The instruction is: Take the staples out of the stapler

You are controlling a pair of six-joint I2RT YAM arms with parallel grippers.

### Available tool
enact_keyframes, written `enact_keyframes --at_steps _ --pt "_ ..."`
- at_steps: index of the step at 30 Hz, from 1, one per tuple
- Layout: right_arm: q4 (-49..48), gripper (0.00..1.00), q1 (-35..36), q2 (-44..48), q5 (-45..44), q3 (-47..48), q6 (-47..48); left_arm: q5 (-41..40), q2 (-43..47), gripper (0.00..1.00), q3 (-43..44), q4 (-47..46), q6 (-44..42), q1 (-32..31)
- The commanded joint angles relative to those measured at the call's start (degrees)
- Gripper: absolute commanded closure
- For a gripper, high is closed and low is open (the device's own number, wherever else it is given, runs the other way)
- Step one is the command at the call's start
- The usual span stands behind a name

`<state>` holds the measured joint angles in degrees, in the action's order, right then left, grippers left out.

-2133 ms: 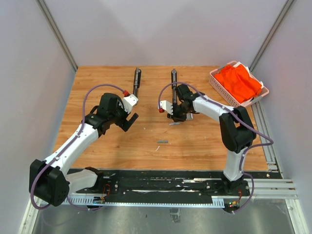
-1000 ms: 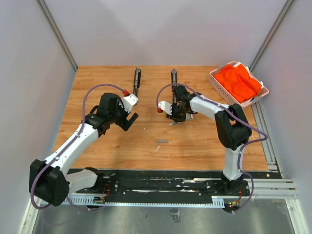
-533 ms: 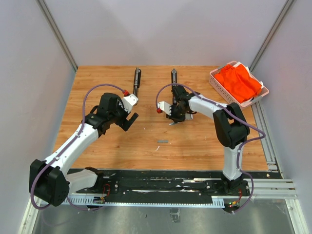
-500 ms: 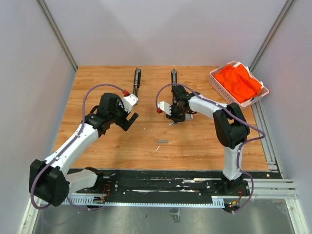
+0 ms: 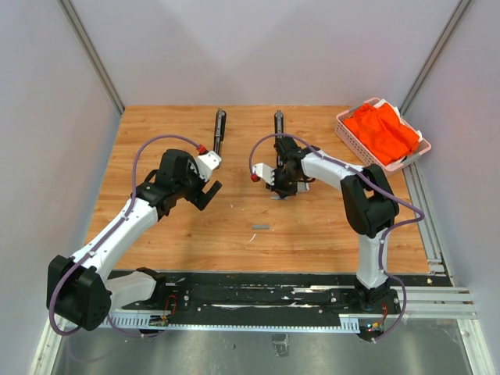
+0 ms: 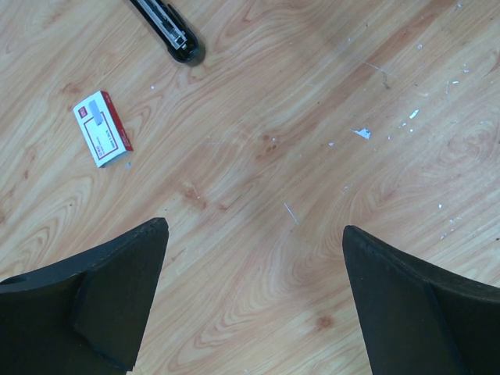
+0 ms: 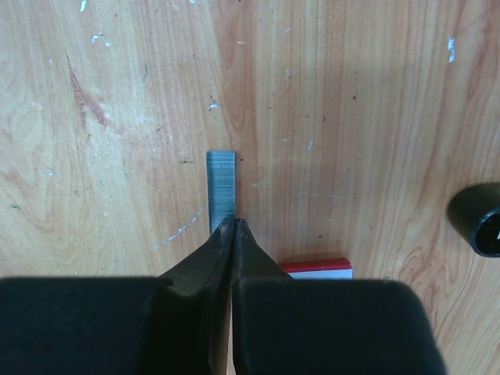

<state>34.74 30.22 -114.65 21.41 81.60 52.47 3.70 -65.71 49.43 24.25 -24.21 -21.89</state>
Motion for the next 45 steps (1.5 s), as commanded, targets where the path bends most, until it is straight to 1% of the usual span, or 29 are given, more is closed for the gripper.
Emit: enact_keyframes --at_steps 1,9,16,17,19,22,27,30,33,40,45 --pt "2.37 1.00 0.43 0.65 1.65 0.97 -1.11 -0.11 1.16 0.02 -0.39 -1.22 -0.49 0.10" --pt "0.37 0.99 0.32 5.48 4.00 -0.24 -2.17 -0.10 1.03 0.02 -0.39 -1.29 -0.40 0.10" --pt "0.85 0.99 0.28 4.83 4.75 0.42 -3.33 -0.10 1.01 0.02 -0.39 -1.31 -0.40 0.13" --pt "1.47 0.97 0.28 4.34 5.42 0.80 -3.67 -0.11 1.01 0.02 -0.39 -1.31 -0.40 0.16" --pt "2.25 0.85 0.36 3.70 6.55 1.22 -4.07 -0.18 0.98 0.02 -0.33 -1.31 -0.40 0.15" --pt "2.13 0.80 0.37 3.26 6.21 1.03 -4.04 -0.28 1.07 0.02 -0.38 -1.31 -0.49 0.13" --pt "1.33 0.79 0.29 2.59 4.10 0.98 -4.76 -0.19 1.03 0.02 -0.37 -1.31 -0.49 0.14" --pt "2.94 0.79 0.19 1.60 4.15 2.14 -5.09 -0.23 0.94 0.02 -0.39 -1.31 -0.49 0.20" --pt "4.65 0.76 0.11 1.49 4.29 2.74 -4.11 -0.28 1.06 0.02 -0.39 -1.29 -0.49 0.22" --pt "3.83 0.70 -0.16 1.45 3.35 0.61 -1.37 -0.10 1.11 0.02 -0.35 -1.31 -0.48 0.23" --pt "3.32 0.69 -0.22 1.47 2.28 0.18 -1.01 -0.11 1.15 0.02 -0.38 -1.31 -0.46 0.22"
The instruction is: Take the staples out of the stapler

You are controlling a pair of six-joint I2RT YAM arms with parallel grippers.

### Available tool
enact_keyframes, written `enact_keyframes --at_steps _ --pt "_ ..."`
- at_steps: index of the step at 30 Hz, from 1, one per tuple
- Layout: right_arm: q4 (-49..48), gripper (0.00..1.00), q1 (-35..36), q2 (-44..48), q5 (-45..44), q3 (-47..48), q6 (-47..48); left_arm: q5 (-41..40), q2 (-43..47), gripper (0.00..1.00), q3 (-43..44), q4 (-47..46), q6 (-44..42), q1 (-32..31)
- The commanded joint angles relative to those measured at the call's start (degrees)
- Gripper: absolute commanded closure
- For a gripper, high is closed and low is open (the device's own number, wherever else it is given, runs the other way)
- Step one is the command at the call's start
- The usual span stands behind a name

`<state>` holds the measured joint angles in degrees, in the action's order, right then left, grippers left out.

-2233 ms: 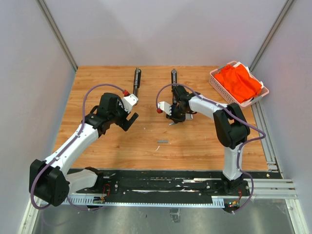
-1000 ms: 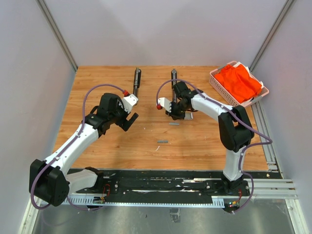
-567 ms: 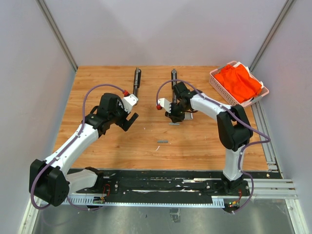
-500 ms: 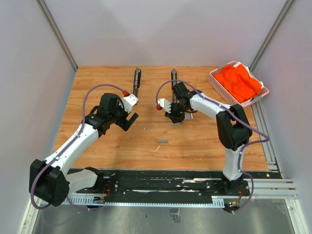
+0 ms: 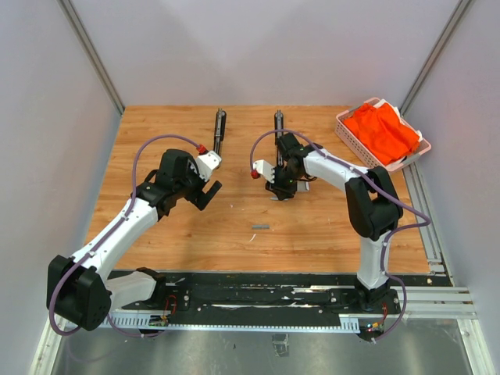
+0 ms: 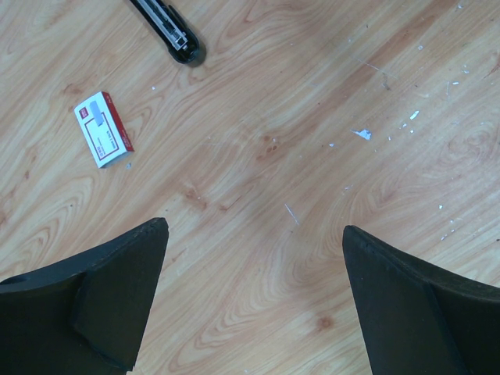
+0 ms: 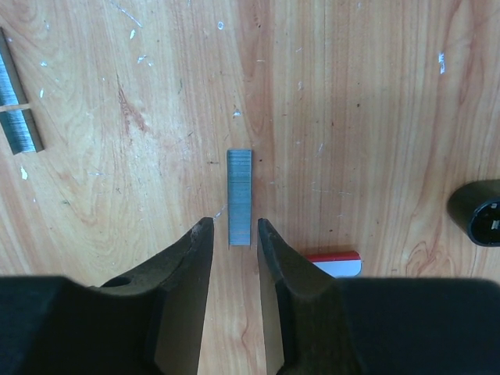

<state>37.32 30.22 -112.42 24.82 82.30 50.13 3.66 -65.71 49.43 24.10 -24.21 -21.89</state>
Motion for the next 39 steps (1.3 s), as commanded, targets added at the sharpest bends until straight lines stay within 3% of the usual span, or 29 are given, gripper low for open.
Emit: enact_keyframes --at_steps 1,18,25,39 --pt "0.67 0.69 -0.21 -1.52 -1.17 -0.48 1.32 -0.06 1.20 0.02 -0.34 -1.16 -0.49 0.24" --pt "2.78 0.72 -0.28 -4.63 -0.48 1.75 0.03 0.03 1.14 0.02 -0.37 -1.16 -0.50 0.29" --pt "10.07 0.71 -3.73 -4.66 8.47 8.61 -4.12 0.27 1.03 0.02 -0.47 -1.16 -0.49 0.34" --pt "12.60 0.77 -4.29 -9.22 7.22 12.07 -8.75 0.03 0.35 0.02 -0.39 -1.16 -0.47 0.35"
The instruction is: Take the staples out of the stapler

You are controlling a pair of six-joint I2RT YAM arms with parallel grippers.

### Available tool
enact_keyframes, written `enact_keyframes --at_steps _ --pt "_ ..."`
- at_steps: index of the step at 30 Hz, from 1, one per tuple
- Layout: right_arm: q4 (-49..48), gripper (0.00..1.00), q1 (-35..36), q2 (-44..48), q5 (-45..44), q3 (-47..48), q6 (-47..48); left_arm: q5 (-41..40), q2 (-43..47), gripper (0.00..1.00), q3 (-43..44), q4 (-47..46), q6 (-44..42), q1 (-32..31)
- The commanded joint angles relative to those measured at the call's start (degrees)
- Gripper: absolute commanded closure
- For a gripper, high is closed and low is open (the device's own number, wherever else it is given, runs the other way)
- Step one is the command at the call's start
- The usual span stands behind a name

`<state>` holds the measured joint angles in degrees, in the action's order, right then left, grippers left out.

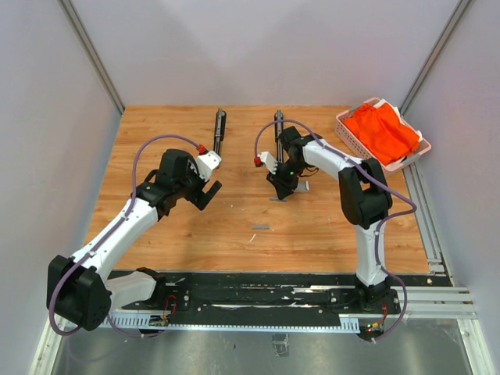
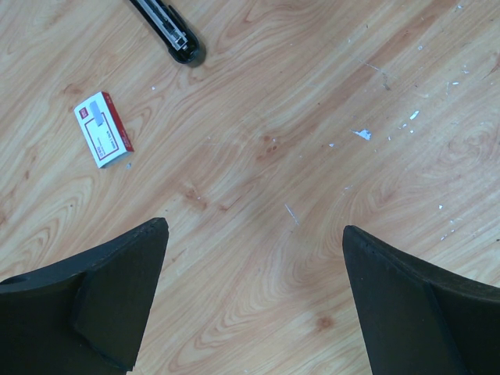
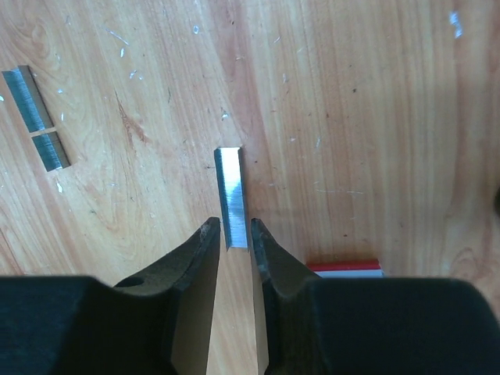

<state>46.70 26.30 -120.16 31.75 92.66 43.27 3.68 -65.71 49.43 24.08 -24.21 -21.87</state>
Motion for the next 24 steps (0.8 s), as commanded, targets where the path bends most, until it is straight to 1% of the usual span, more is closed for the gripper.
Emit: enact_keyframes --at_steps 1,9,14,19,24 --pt "3.22 0.78 -0.38 -1.66 -0.02 1.73 -2.00 0.01 0.36 0.02 -0.34 -1.14 -0.44 0.26" --pt "2.29 0.84 -0.37 -2.67 -2.61 1.38 -2.24 -0.08 0.46 0.02 -0.39 -1.14 -0.49 0.33" --pt "1.31 0.85 -0.38 -2.78 -3.46 0.91 -2.41 -0.06 0.74 0.02 -0.41 -1.14 -0.49 0.34" --pt "1.01 0.85 -0.29 -2.60 -3.00 0.99 -2.55 -0.08 0.63 0.02 -0.47 -1.22 -0.49 0.34" --pt "0.34 0.85 -0.29 -0.67 -0.01 0.44 -2.42 -0.14 0.50 0.02 -0.54 -1.31 -0.51 0.40"
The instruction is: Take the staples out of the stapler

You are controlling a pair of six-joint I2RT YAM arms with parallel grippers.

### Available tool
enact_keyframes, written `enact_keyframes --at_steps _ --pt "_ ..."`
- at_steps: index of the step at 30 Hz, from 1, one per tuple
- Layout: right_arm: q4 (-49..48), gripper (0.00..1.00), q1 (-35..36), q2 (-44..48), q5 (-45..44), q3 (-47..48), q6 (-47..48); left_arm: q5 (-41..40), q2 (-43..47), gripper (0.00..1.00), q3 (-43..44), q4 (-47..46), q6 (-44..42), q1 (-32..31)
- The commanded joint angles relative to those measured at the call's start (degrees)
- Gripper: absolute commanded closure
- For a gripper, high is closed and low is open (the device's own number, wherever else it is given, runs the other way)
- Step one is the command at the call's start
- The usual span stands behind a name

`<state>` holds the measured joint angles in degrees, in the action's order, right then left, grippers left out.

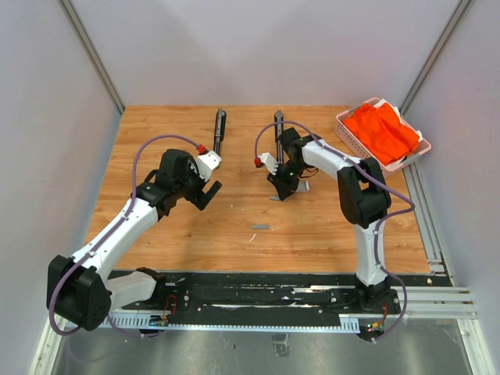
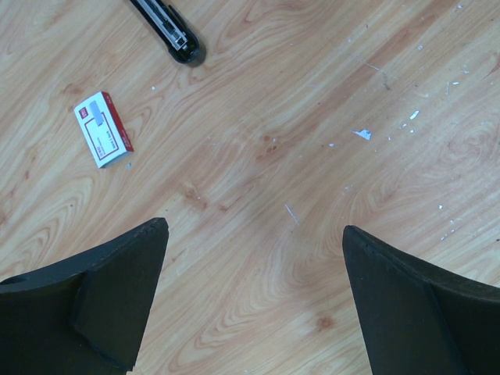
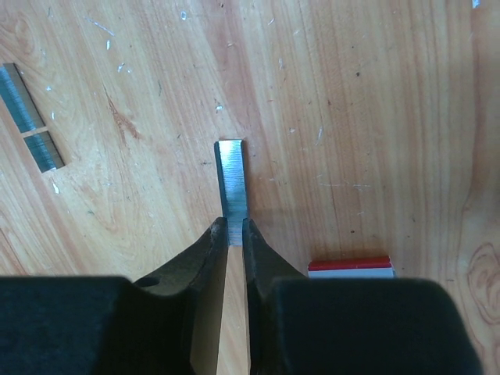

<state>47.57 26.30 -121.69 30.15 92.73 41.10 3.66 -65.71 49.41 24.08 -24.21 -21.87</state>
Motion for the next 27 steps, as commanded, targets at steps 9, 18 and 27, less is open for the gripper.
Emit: enact_keyframes --at_steps 9,18,27 --pt "-0.73 0.86 -0.44 1.03 2.48 0.40 -0.55 -0.04 0.41 0.02 -0.54 -1.31 -0.58 0.34" --pt "-2.23 0.85 -0.73 1.87 2.71 0.03 -1.58 0.12 0.50 0.02 -0.54 -1.31 -0.58 0.37" --pt "-4.07 0.86 -0.73 0.18 -0.27 -0.29 -3.06 0.12 0.58 0.02 -0.47 -1.31 -0.58 0.39"
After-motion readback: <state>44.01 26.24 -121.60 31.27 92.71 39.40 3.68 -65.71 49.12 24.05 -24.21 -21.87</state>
